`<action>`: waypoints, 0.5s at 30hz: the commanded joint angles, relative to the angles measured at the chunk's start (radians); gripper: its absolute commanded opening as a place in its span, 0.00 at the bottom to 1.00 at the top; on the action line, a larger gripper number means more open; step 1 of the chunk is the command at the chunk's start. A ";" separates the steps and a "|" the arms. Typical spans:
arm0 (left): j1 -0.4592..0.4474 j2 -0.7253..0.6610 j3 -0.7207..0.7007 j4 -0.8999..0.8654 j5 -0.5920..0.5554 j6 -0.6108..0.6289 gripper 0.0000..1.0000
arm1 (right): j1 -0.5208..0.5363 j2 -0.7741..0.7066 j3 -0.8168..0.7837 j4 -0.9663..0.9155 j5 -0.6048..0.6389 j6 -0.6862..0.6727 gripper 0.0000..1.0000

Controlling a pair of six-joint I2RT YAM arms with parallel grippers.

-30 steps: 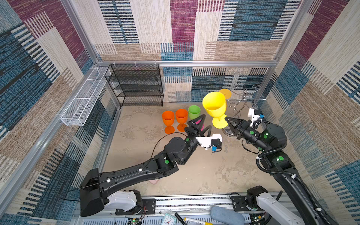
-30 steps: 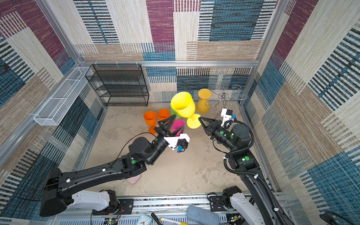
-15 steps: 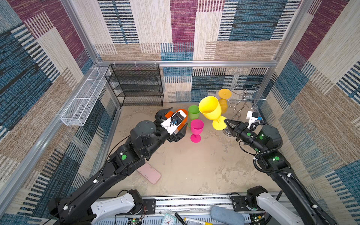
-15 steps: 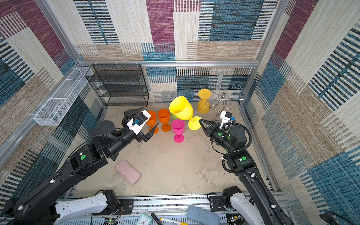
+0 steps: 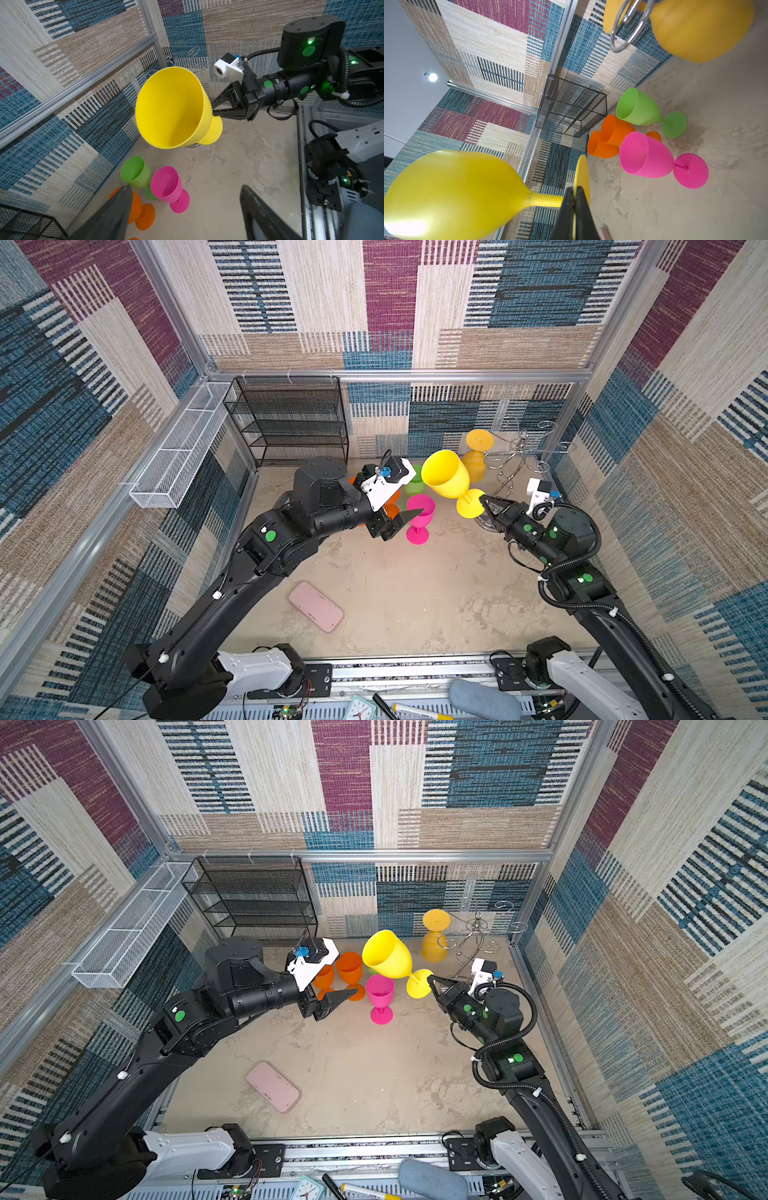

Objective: Take the wine glass off the wine glass rack
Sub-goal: Pick up the wine glass from the wine glass rack.

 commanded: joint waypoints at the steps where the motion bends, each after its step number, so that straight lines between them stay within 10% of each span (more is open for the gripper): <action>1: 0.002 0.027 0.044 -0.041 0.074 -0.046 0.83 | 0.001 0.000 -0.003 0.013 0.041 -0.053 0.00; 15: 0.002 0.118 0.118 -0.074 0.209 -0.091 0.78 | 0.001 -0.003 0.012 -0.002 0.091 -0.125 0.00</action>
